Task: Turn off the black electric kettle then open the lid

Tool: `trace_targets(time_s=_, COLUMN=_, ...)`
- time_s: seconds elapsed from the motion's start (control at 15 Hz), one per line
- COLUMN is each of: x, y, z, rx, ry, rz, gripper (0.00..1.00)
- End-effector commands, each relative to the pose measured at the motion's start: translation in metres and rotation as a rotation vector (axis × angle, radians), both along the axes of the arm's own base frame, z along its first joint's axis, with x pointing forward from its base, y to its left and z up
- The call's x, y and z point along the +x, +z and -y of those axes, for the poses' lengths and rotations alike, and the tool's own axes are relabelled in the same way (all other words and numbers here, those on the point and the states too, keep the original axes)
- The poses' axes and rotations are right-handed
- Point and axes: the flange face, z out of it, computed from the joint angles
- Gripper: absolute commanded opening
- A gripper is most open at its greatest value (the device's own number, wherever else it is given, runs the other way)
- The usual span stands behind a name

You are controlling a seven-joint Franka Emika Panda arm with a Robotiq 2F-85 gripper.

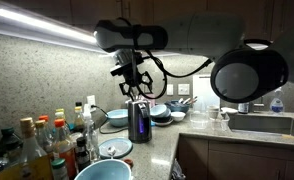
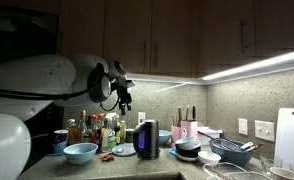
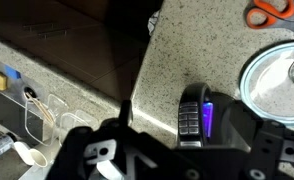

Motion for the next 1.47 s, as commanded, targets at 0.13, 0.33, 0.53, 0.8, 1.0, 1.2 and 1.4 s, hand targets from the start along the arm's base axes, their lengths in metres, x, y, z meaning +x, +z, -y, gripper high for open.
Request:
trace_targets(time_s=0.13, x=0.034, y=0.019, z=0.042, rx=0.122, ry=0.037, rz=0.179, gripper=1.00)
trace_targets(time_s=0.33, x=0.054, y=0.000, z=0.049, rx=0.151, ry=0.175, rz=0.209, gripper=1.00)
trace_targets(time_s=0.53, x=0.066, y=-0.025, z=0.050, rx=0.240, ry=0.293, rz=0.193, gripper=1.00)
trace_targets(time_s=0.8, x=0.063, y=-0.054, z=0.022, rx=0.321, ry=0.413, rz=0.114, gripper=1.00)
trace_targets(time_s=1.0, x=0.062, y=-0.062, z=0.016, rx=0.347, ry=0.452, rz=0.084, gripper=1.00)
trace_targets(time_s=1.2, x=0.061, y=-0.063, z=0.020, rx=0.344, ry=0.444, rz=0.076, gripper=1.00)
trace_targets(time_s=1.4, x=0.058, y=-0.056, z=0.021, rx=0.295, ry=0.405, rz=0.067, gripper=1.00)
